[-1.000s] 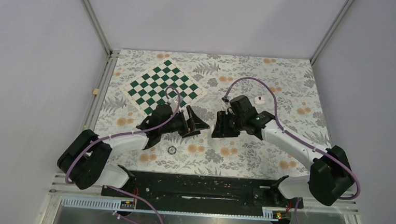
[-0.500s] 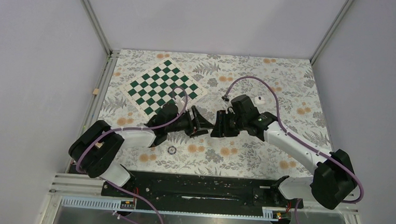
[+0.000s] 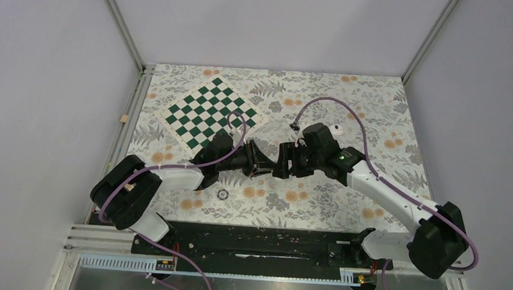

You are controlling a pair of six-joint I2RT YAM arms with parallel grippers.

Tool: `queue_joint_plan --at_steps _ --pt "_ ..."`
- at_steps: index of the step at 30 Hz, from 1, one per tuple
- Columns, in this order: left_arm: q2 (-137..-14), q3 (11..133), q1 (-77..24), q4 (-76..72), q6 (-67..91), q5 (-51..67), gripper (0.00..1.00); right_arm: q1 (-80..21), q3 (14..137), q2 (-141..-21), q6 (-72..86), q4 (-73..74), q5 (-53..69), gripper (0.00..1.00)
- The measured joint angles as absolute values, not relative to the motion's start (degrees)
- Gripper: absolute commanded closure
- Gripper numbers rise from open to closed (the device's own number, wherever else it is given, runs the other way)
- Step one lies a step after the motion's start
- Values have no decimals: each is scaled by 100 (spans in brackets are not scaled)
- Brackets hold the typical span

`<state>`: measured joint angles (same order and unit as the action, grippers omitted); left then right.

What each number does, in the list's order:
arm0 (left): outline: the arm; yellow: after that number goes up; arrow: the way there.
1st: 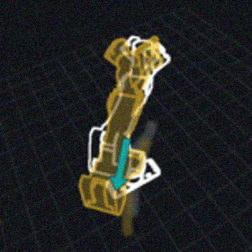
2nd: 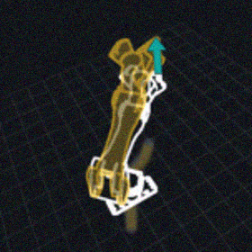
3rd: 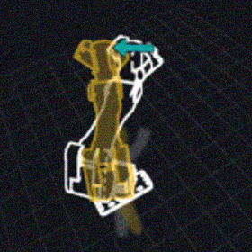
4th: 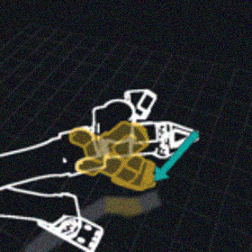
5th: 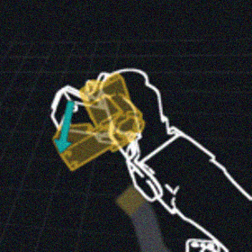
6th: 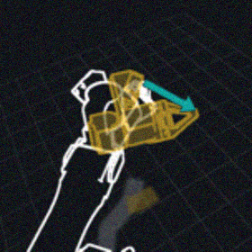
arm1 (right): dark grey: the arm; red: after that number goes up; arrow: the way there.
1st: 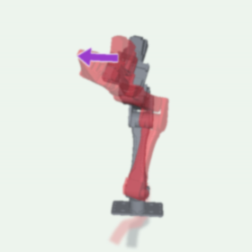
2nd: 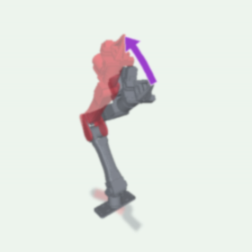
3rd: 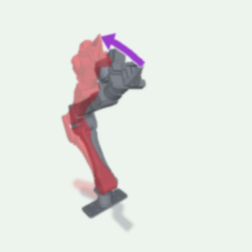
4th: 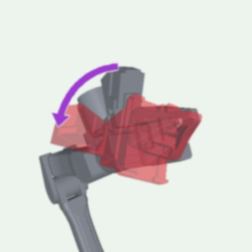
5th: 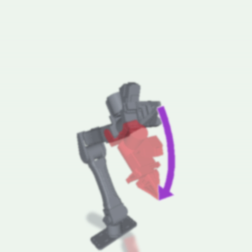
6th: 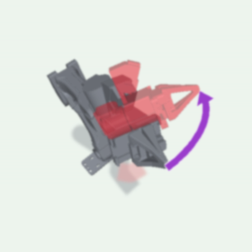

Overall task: Insert the wireless bluetooth earbuds into the charging case
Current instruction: Pick up the charging case at the center of the board.

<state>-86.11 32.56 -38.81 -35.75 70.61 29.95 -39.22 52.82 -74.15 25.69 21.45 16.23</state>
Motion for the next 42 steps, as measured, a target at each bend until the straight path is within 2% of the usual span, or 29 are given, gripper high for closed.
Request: queue_joint_plan --at_steps 5,10,13,20,26,34,42 --pt "-8630 3433 -3743 -3140 7319 3356 100 -3929 5061 -6517 1968 2040 1221 27" --pt "-8635 4010 -3621 -1835 7516 3564 100 -3994 3789 -4901 899 1111 1146 32" --pt "-8635 4434 -3581 -884 7592 3583 100 -4440 3269 -4460 191 880 908 33" --pt "-8635 5387 -3553 1028 7592 3544 100 -5673 2976 -4580 -923 237 -10 30" --pt "-8635 5500 -3542 1715 7594 3522 100 -6241 2974 -5118 -1632 -484 -1087 36" --pt "-8635 5507 -3503 1984 7625 3485 100 -6521 2974 -5885 -2191 -1243 -1704 47" --pt "-8635 5546 -3485 1997 7655 3485 100 -6587 2974 -6125 -2351 -1535 -1782 52"
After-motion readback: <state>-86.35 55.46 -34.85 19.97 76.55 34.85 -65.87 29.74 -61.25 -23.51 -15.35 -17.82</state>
